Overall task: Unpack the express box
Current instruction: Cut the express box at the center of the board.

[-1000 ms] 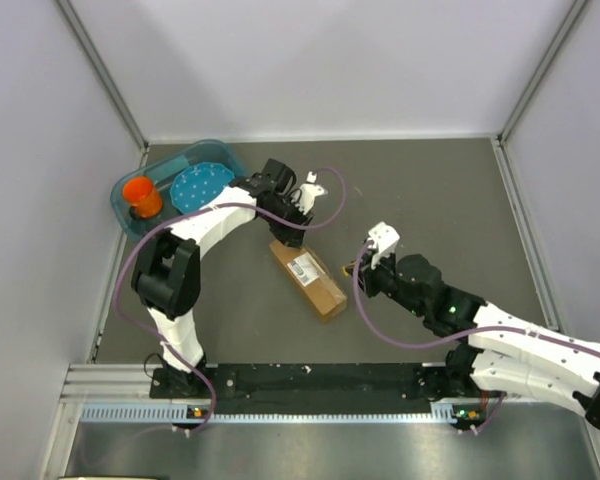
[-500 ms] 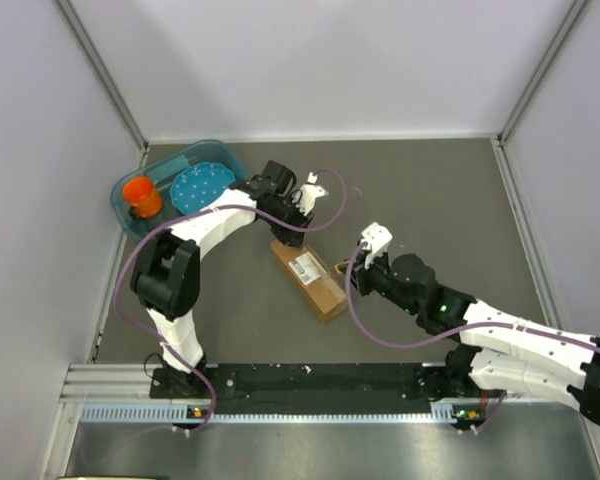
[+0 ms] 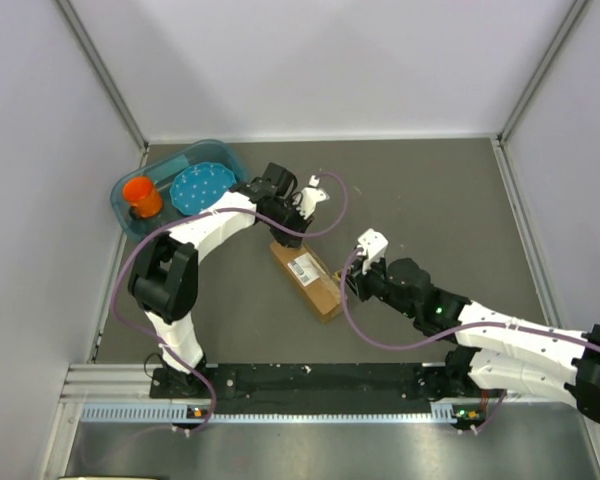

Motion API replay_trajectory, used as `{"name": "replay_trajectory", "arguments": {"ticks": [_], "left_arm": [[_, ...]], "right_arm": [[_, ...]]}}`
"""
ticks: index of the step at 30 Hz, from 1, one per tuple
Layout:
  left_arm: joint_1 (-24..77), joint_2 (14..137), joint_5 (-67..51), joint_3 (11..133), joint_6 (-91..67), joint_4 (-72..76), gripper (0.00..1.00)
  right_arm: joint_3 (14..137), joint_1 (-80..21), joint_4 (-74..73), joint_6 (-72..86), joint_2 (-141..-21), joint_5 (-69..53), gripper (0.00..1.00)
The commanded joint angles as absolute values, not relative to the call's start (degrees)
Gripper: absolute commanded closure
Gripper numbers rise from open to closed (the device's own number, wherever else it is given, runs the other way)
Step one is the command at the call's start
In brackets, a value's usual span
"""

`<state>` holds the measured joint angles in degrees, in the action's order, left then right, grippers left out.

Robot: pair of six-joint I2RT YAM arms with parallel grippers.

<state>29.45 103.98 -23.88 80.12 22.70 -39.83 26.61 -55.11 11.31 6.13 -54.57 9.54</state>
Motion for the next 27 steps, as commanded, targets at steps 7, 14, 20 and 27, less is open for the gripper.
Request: {"name": "replay_trajectory", "arguments": {"ticks": [7,14,20,27], "left_arm": [[30.8,104.4,-21.4,77.9,24.4,-46.7,0.85],[30.8,104.2,-21.3,77.6,24.6,-46.9,0.88],[30.9,104.2,-21.3,77.6,24.6,-46.9,0.89],[31.0,104.2,-21.2,77.9,24.5,-47.1,0.91]], "right_arm": [[26.8,-55.7,18.4,5.5,-57.8,9.8,1.0],[27.2,-55.7,20.7,4.7,-60.3,9.7,1.0],[27.2,-55.8,21.3,3.7,-59.2,12.1,1.0],[27.0,-55.7,20.9,4.1,-60.0,11.0,1.0]]}}
